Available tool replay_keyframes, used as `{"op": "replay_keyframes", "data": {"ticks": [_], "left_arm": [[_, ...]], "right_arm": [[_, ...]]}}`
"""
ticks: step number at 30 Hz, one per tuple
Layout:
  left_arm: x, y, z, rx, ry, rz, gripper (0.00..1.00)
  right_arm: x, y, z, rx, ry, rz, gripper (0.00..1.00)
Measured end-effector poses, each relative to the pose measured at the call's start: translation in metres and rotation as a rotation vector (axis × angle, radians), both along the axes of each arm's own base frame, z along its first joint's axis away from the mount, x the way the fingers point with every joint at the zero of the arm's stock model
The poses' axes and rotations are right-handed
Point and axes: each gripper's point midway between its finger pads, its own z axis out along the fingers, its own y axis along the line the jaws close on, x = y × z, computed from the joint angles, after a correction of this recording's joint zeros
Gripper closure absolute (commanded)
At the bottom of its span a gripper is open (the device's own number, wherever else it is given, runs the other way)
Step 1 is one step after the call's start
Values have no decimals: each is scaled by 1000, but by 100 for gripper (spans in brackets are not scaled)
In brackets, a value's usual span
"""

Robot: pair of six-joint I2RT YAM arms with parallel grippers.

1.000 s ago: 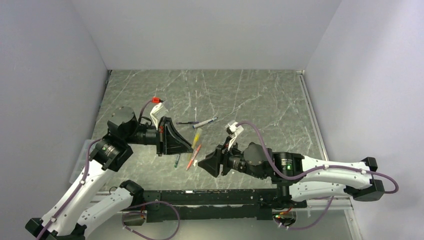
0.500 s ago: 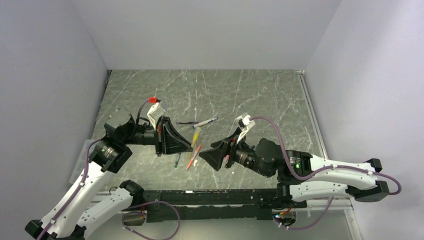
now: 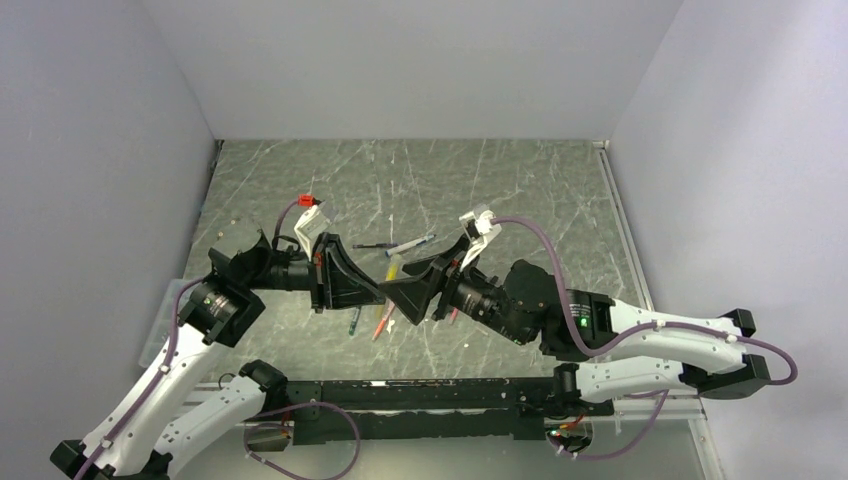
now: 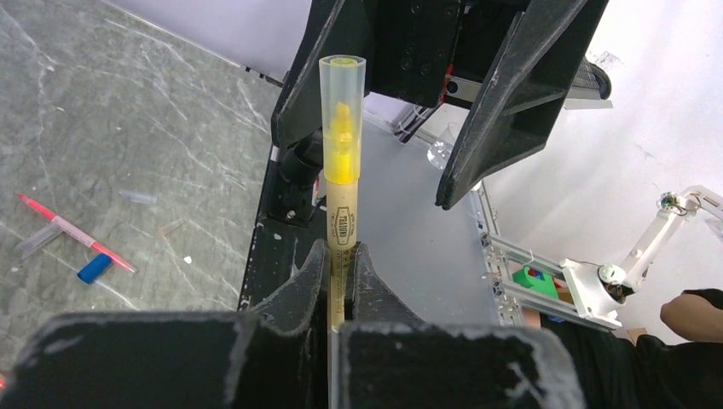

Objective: Insert the pens into the pen caps
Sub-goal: Press the pen cap onto the pen.

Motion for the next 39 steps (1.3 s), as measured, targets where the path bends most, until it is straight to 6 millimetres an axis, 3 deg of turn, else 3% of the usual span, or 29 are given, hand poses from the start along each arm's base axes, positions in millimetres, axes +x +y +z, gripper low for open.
{"op": "replay_keyframes", "data": {"ticks": [3,15,23,26,29,31,35,39], "left_arm": [[0,0,0,-1,0,0,100],[-3,0,1,-15,-3,-10,100],[-2,0,-1,-13,5,-10,100],[-3,0,-1,-13,4,-12,100],[-3,0,0,-17,-2,-16,100],[-3,0,0,-16,-1,-17,95],[-2,-1,-1,-14,2,-17,68],[0,-2,-2,-11,22,-17,52]], "right_arm": [[3,2,0,-6,-12,-11,45],[11,0,8,15,-39,-57,50],[11,3,13,22,-51,-57,79],[12,4,12,22,-51,-58,100],[12,4,13,26,-49,-60,100],[12,4,13,27,-50,-60,100],[12,3,13,27,-50,-61,100],[12,4,16,38,-51,-61,100]]}}
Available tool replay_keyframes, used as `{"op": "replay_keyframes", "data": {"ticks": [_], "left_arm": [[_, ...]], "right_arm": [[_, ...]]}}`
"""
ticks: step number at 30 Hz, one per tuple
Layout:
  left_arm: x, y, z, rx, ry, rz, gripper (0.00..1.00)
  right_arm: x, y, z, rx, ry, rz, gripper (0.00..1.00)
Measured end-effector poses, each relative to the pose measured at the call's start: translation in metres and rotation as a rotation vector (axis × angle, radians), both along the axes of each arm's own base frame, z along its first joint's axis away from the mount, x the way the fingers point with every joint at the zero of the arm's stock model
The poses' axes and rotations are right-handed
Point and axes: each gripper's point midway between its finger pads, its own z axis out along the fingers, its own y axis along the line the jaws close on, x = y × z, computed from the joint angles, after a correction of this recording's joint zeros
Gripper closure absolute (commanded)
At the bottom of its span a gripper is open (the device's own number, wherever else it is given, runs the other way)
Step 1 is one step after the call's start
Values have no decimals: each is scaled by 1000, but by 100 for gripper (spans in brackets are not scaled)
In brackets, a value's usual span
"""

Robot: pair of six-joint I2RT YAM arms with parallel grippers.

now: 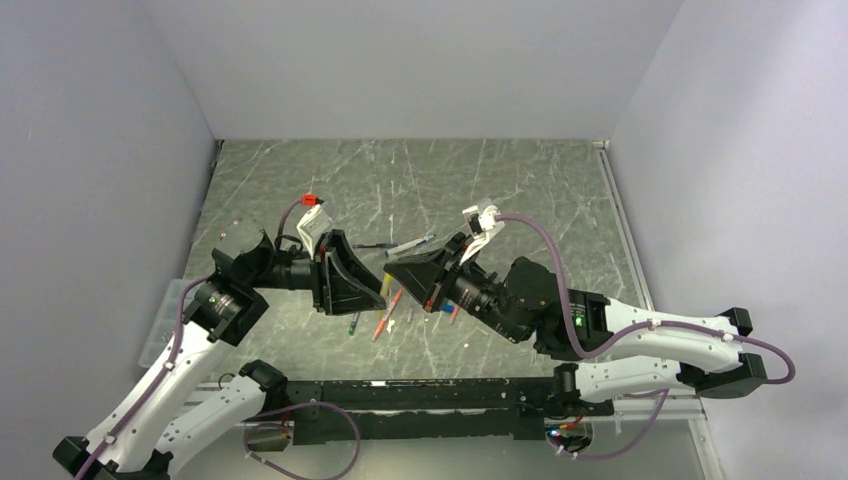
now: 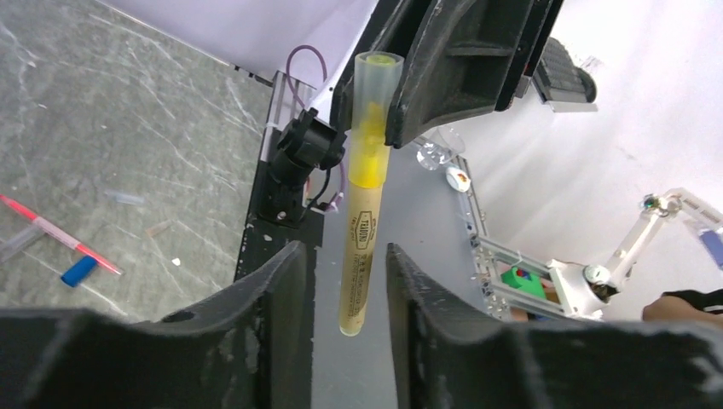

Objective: Insert the pens into the pen caps
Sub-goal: Press the pen cap onto the pen.

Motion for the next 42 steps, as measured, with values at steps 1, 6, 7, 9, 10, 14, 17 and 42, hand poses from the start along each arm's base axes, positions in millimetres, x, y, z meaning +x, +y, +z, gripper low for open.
{"op": "replay_keyframes", "data": {"ticks": [1,6,7,9,10,14,17,42], "left_arm": [[0,0,0,1,4,0,49],[0,-1,-1,-2,13,-7,43],[-1,-1,-1,-5,11,-11,43],[-1,-1,-1,-9,13,-12,45],[-2,-1,-2,-11,14,-15,46],[-3,-1,-2,-21,15,-25,45],[-4,-1,-1,-30,14,-38,45],[-4,-3,2,-65,9,-51,100]], "right_arm": [[0,0,1,3,0,0,100],[1,-1,4,16,-1,-6,100],[2,-2,4,17,0,-12,100],[3,-4,5,23,1,-22,100],[4,-5,6,30,2,-27,100],[7,-7,10,48,7,-49,100],[8,-8,12,57,9,-58,100],[10,-4,10,71,29,-69,68]]}}
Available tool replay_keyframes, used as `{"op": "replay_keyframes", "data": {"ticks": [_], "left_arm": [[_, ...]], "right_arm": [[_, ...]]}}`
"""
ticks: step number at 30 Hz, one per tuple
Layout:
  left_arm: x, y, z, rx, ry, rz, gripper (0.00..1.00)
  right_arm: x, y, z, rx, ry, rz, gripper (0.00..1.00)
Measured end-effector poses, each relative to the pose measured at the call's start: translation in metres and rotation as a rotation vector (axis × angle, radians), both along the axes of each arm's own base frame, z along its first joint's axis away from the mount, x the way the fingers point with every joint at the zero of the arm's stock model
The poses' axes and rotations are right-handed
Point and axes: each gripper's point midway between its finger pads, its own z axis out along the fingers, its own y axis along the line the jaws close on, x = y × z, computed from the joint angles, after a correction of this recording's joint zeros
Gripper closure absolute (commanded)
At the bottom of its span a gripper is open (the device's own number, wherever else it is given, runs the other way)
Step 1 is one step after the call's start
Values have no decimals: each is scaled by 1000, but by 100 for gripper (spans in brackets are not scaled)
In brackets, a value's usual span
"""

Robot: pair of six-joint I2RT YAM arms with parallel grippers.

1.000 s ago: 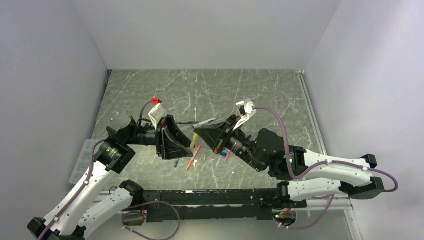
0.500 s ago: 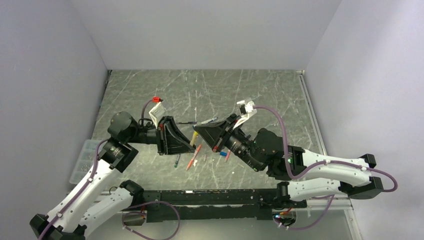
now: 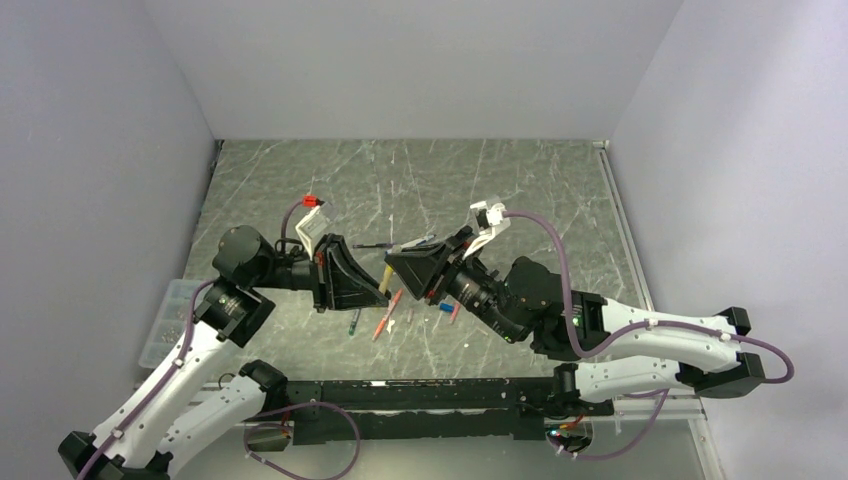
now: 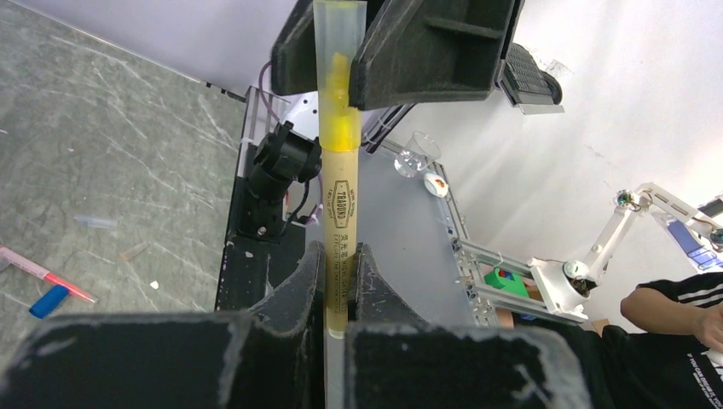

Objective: Insert the pens into the pen caps
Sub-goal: Press the pen cap onto the pen.

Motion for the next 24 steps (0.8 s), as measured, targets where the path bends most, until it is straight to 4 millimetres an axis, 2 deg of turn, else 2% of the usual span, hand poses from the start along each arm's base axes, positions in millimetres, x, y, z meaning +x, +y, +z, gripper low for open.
{"op": "replay_keyframes", "data": {"ticks": [7,24], "left_arm": [[-2,1,1,-4,-6,0,100],[-2,1,1,-4,-6,0,100]], "right_arm": [[1,6,-7,-22,2,0,62],[1,8,-7,-21,2,-1,64]]}}
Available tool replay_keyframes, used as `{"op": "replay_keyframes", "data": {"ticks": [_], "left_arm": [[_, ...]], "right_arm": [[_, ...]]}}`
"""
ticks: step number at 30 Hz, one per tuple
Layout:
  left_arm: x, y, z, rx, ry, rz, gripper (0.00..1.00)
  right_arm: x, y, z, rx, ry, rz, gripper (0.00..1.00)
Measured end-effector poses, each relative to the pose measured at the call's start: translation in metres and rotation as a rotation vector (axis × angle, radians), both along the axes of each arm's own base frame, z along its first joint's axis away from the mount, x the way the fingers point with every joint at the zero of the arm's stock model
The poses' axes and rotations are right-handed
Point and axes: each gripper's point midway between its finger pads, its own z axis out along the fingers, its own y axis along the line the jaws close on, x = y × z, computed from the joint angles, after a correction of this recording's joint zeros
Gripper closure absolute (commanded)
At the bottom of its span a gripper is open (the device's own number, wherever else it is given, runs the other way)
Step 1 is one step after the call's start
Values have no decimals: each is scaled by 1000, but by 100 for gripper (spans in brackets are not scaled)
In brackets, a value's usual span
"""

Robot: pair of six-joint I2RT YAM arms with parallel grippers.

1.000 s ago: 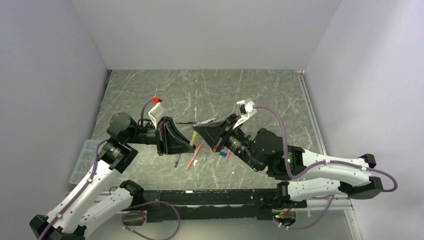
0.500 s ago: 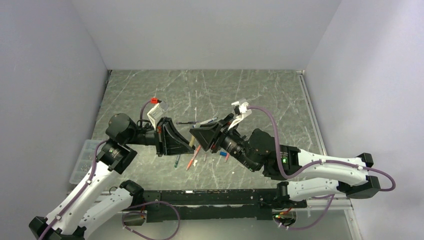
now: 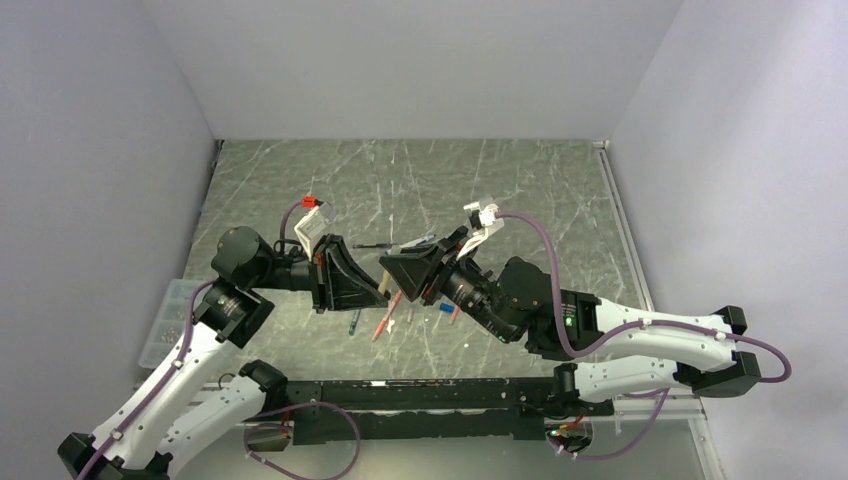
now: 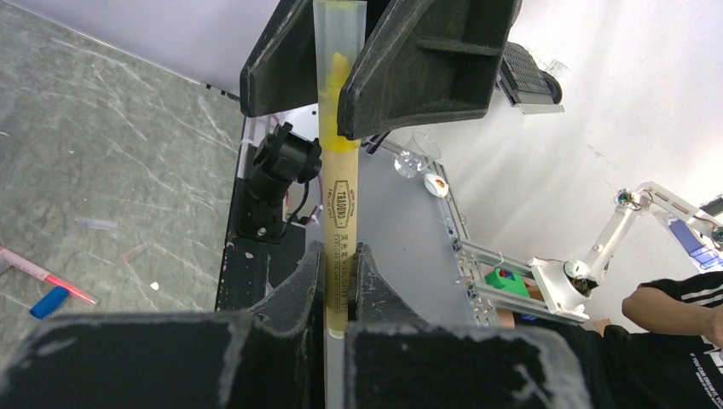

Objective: Insert the pens into the pen caps
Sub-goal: Press the pen cap onto the pen.

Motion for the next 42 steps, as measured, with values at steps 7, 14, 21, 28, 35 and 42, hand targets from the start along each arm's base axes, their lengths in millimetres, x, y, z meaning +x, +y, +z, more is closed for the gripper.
{"op": "replay_keyframes", "data": {"ticks": [7,14,21,28,35,42], "left_arm": [[0,0,-1,1,1,0,100],[0,0,-1,2,1,0,100],[-1,1,-1,0,-6,-1,100],[-1,1,-2,4,-9,2,100],[-3,2,-7,28,8,-9,100],[-8,3,-15,72,57,-35,100]], "right_arm": [[0,0,4,19,-2,2,62],[0,1,5,20,-2,2,80],[-1,1,6,25,-5,9,100],[-3,3,6,23,-8,29,100],[-7,6,-1,33,11,65,100],[-11,8,-17,82,63,103,100]]}}
